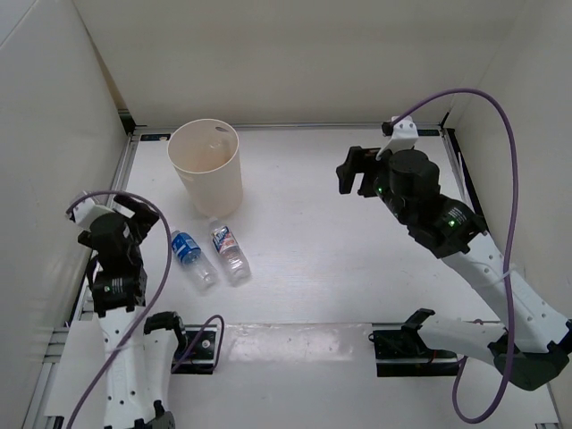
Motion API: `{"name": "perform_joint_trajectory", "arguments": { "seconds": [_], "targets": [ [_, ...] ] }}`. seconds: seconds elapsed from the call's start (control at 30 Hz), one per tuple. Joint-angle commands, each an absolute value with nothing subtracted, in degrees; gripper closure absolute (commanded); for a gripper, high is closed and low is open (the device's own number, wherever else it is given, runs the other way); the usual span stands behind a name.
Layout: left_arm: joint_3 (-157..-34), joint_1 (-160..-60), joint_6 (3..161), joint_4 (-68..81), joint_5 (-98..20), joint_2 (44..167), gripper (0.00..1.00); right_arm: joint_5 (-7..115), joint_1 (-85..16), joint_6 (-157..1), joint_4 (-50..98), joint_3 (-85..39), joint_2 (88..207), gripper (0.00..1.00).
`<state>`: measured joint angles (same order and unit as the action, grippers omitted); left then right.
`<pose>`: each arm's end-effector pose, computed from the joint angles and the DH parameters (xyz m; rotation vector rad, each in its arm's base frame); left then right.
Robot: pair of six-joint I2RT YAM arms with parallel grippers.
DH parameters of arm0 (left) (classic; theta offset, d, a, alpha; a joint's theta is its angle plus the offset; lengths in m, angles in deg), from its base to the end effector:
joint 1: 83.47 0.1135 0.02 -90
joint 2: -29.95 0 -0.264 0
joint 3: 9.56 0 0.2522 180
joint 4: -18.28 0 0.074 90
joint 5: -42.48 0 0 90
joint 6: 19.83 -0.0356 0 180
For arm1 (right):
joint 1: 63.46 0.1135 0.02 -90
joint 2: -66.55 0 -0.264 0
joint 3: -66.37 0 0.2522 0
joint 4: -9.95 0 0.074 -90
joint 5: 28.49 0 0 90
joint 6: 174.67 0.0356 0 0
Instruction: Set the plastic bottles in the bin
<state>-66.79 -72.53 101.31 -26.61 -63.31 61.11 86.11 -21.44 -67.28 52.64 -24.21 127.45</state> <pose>0.1190 0.0329 0.3260 -0.8479 1.6852 0.0207 0.1692 0.1325 0.4451 -0.0774 1.7896 0.3613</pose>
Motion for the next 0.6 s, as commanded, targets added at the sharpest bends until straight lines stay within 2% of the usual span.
{"name": "perform_joint_trajectory", "arguments": {
  "seconds": [0.0, 0.07, 0.2, 0.23, 0.57],
  "targets": [
    [-73.13, -71.69, 102.70, -43.97, -62.04, 66.77, 0.00, 89.64, -21.54, -68.59, 50.43, -25.36, 126.50, 0.10],
    [-74.65, -70.39, 101.91, -44.87, -58.71, 71.15, 0.00, 89.37, -21.89, -68.06, 50.35, -25.09, 126.76, 0.10],
    [-73.88, -65.64, 101.28, -40.92, -44.30, 76.08, 0.00, 87.27, -22.94, -66.39, 49.99, -24.39, 126.84, 0.10],
    [-73.08, -63.98, 102.42, -39.87, -37.13, 76.53, 0.00, 85.87, -23.29, -65.87, 49.99, -24.21, 127.02, 0.10],
    [-61.21, -62.02, 104.80, -33.89, -26.43, 81.81, 0.00, 83.05, -25.32, -63.93, 49.82, -23.59, 127.72, 0.10]
  ]
}}
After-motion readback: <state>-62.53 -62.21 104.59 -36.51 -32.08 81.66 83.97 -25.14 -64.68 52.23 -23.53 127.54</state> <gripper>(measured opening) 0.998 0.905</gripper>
